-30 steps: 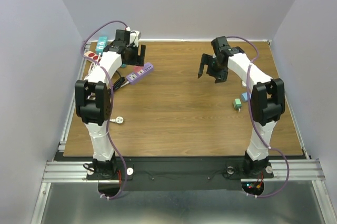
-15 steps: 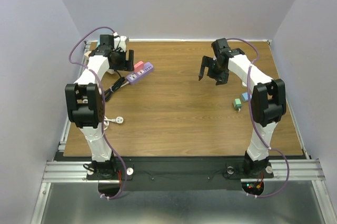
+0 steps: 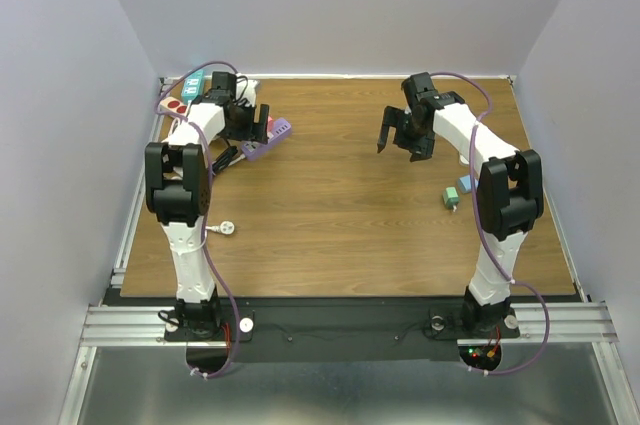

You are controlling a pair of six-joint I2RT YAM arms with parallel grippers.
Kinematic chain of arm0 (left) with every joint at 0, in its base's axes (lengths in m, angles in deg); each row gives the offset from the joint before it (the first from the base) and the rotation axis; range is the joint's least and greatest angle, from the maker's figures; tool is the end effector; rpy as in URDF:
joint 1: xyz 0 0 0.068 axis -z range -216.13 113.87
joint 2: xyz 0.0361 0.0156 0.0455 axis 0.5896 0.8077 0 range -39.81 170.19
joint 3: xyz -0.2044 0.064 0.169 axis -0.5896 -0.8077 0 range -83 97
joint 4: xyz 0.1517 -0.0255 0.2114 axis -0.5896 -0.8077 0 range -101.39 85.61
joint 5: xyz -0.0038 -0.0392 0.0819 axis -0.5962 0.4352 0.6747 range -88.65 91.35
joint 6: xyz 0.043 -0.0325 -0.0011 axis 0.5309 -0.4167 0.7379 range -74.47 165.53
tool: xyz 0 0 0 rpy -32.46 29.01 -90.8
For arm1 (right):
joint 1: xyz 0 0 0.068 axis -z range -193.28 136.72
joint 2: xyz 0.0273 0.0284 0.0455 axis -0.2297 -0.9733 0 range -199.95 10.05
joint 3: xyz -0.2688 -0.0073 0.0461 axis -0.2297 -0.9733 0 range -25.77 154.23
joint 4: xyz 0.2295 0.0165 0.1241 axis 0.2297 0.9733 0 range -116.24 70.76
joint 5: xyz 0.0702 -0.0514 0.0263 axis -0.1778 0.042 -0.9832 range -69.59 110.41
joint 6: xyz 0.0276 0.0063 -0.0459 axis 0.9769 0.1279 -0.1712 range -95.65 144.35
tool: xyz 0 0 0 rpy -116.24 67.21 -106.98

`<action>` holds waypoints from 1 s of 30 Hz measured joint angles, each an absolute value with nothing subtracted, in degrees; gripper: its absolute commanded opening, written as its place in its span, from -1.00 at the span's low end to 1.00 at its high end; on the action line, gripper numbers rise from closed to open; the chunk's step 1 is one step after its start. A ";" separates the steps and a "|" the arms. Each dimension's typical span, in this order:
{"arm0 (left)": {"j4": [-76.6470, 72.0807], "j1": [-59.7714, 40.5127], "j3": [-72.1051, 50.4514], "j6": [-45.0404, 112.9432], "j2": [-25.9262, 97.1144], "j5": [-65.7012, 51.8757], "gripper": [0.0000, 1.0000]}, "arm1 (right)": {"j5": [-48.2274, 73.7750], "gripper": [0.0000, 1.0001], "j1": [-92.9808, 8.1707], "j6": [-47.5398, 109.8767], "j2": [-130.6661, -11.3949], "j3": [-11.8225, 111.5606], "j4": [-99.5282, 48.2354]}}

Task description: Pull the plug off the socket

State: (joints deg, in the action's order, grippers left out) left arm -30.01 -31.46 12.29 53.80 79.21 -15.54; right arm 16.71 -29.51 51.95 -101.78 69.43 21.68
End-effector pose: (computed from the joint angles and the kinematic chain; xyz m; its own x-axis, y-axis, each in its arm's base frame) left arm 0.4643 -0.0483 0.2187 -0.7101 0.1960 -0.6763 0.3724 0.9197 -0.1245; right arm 0.3999 0.1188 0.2470 -0.9100 0.2165 -0.3537 0.1307 0.9592 0.2508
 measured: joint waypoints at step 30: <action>-24.59 -18.85 6.67 50.07 79.45 -9.61 0.21 | 17.89 1.00 -29.51 51.80 -101.78 69.43 21.68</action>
